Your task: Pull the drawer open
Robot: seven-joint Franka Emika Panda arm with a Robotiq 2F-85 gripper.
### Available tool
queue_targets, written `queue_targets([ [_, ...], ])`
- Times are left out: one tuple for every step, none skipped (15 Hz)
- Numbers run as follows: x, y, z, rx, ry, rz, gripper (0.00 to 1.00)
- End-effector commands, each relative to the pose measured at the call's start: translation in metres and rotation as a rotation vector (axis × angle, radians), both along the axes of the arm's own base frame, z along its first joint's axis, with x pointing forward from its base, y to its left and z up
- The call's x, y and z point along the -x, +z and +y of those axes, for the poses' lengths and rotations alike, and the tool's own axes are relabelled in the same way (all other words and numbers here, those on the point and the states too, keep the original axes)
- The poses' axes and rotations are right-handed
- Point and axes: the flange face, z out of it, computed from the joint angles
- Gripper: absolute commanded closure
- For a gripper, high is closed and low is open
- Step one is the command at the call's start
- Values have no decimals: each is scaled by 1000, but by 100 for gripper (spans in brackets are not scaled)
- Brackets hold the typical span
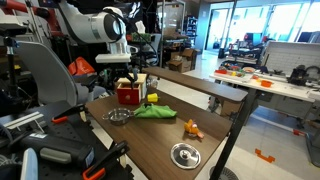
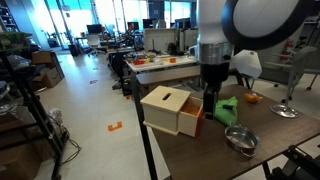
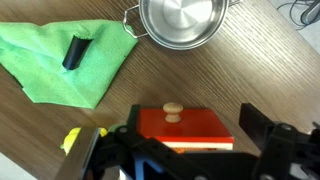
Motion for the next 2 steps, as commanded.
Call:
queue_targets([
  [-1, 8, 1, 2, -2, -3, 0],
  [0, 11, 1, 4, -3, -3, 0],
])
